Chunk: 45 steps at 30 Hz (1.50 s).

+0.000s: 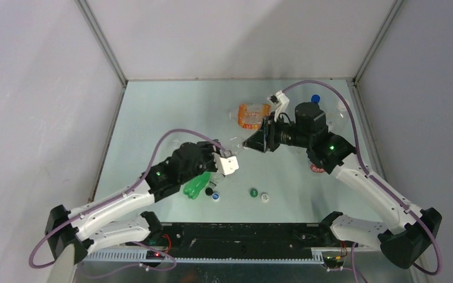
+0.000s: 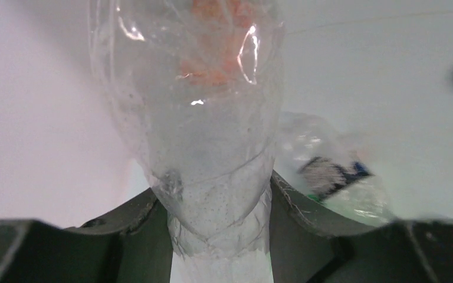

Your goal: Screw on the bottle caps

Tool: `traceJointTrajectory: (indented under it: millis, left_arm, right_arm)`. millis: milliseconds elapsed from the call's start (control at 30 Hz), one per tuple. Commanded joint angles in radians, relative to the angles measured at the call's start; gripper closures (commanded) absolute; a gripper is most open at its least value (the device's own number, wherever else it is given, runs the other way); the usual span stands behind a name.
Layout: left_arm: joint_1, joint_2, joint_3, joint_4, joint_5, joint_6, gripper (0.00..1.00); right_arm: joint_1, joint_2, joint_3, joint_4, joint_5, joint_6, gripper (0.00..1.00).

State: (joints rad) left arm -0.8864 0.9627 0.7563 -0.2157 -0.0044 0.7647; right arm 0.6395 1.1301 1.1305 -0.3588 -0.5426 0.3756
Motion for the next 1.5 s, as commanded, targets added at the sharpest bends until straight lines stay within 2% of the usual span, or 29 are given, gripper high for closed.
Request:
traceJointTrajectory:
  millis: [0,67,167,233,267,300,367,433,467,500,600,700,833,1033,1300,1467]
  left_arm:
    - [-0.133,0.043,-0.085,0.518,-0.412,0.277,0.99]
    - [-0.146,0.089,-0.097,0.586,-0.468,0.337,0.99]
    - [-0.142,0.103,-0.095,0.543,-0.454,0.327,1.0]
    - [-0.122,0.078,-0.086,0.45,-0.387,0.27,1.0]
    - [-0.11,0.068,-0.08,0.371,-0.359,0.248,1.0]
    - [-0.083,0.049,-0.065,0.33,-0.294,0.2,1.0]
    - [-0.034,0.027,-0.035,0.191,-0.18,0.142,1.0]
    - [0.02,0.015,0.008,0.048,-0.056,0.107,1.0]
    - [0.039,0.014,0.045,-0.042,-0.006,0.093,1.0]
    - [0.074,0.02,0.066,-0.093,0.085,0.088,1.0]
    - [0.136,0.051,0.165,-0.282,0.261,0.08,0.99]
    - [0.155,0.084,0.229,-0.407,0.338,0.079,0.98]
    - [0.168,0.138,0.317,-0.501,0.463,0.072,0.98]
    - [0.17,0.2,0.378,-0.587,0.525,0.085,0.98]
    - [0.171,0.212,0.392,-0.599,0.546,0.073,0.98]
    - [0.171,0.207,0.395,-0.601,0.577,0.068,0.98]
  right_arm:
    - [0.0,0.02,-0.106,0.194,0.192,0.42,1.0]
    - [-0.006,0.028,-0.123,0.208,0.203,0.45,1.0]
    - [-0.014,0.023,-0.126,0.244,0.192,0.415,1.0]
    - [-0.02,0.006,-0.126,0.28,0.161,0.328,0.91]
    - [-0.022,-0.01,-0.125,0.303,0.148,0.291,0.8]
    - [-0.029,-0.019,-0.125,0.318,0.112,0.2,0.75]
    - [-0.047,-0.047,-0.123,0.318,0.054,0.069,0.57]
    - [-0.062,-0.066,-0.115,0.29,-0.003,-0.073,0.49]
    - [-0.065,-0.073,-0.106,0.274,-0.026,-0.196,0.48]
    - [-0.069,-0.085,-0.1,0.236,-0.064,-0.244,0.47]
    - [-0.069,-0.11,-0.07,0.152,-0.129,-0.501,0.46]
    - [-0.067,-0.133,-0.048,0.061,-0.188,-0.702,0.47]
    - [-0.058,-0.141,-0.012,-0.042,-0.238,-0.847,0.48]
    - [-0.007,-0.127,0.041,-0.148,-0.242,-0.939,0.51]
    - [0.055,-0.112,0.08,-0.218,-0.264,-0.958,0.56]
    - [0.078,-0.102,0.081,-0.238,-0.212,-0.981,0.57]
